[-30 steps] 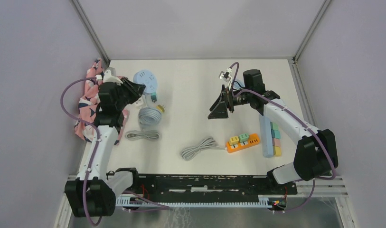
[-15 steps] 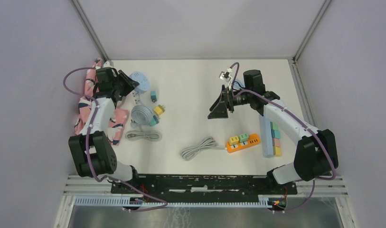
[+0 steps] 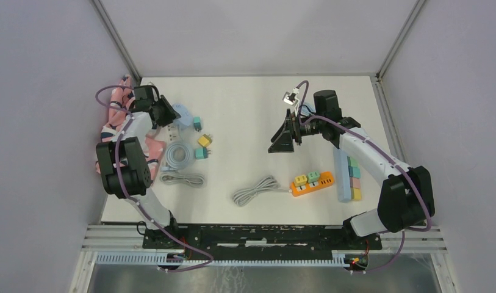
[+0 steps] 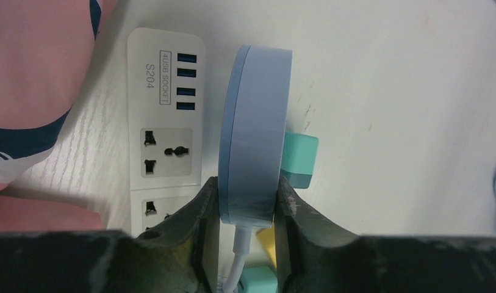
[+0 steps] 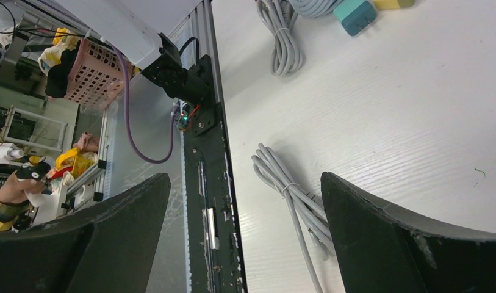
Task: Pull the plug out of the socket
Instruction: Place the socket at the center of the board.
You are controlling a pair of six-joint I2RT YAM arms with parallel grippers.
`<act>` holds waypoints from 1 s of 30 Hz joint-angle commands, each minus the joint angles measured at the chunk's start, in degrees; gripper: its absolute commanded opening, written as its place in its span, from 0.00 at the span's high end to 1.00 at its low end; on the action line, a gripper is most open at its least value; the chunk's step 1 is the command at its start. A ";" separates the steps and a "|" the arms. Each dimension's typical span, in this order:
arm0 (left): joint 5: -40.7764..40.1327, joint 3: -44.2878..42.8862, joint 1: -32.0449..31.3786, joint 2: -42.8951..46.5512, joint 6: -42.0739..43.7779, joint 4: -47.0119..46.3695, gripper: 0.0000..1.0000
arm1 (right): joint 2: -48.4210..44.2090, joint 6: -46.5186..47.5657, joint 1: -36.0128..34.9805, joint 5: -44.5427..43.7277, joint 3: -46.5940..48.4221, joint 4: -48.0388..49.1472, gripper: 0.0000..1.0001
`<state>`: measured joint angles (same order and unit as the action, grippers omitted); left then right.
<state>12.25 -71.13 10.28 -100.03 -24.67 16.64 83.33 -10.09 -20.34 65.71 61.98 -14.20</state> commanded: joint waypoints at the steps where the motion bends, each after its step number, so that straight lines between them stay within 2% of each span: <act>1: 0.04 -4.34 0.42 -0.87 4.36 2.98 0.56 | -1.06 1.62 0.56 0.68 0.82 0.87 0.00; 6: -4.66 -4.26 0.43 4.39 5.15 5.63 0.30 | -1.73 1.70 0.99 1.12 1.18 0.30 0.00; 8: -6.12 -3.94 0.53 8.13 5.02 6.14 0.24 | -2.18 1.68 1.00 1.16 1.24 0.31 0.00; 13: 0.23 -0.08 0.55 20.67 1.15 4.98 0.21 | -3.86 2.14 1.10 1.35 1.32 -0.09 0.00; 20: 20.43 18.33 0.26 43.51 -14.81 -12.39 0.10 | -8.22 7.04 1.72 0.91 2.15 -4.10 0.01; 24: 24.62 26.27 -1.18 56.04 -20.68 -18.68 0.03 | -10.69 9.92 1.71 1.24 2.25 -5.32 0.01; 30: 28.21 33.79 -3.98 66.23 -25.74 -25.79 0.01 | -13.71 14.65 2.00 0.91 1.04 -7.05 0.01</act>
<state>35.11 -40.99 7.79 -38.06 -43.11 0.60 72.60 -0.56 -18.81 65.76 62.02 -20.69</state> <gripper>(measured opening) 0.993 0.991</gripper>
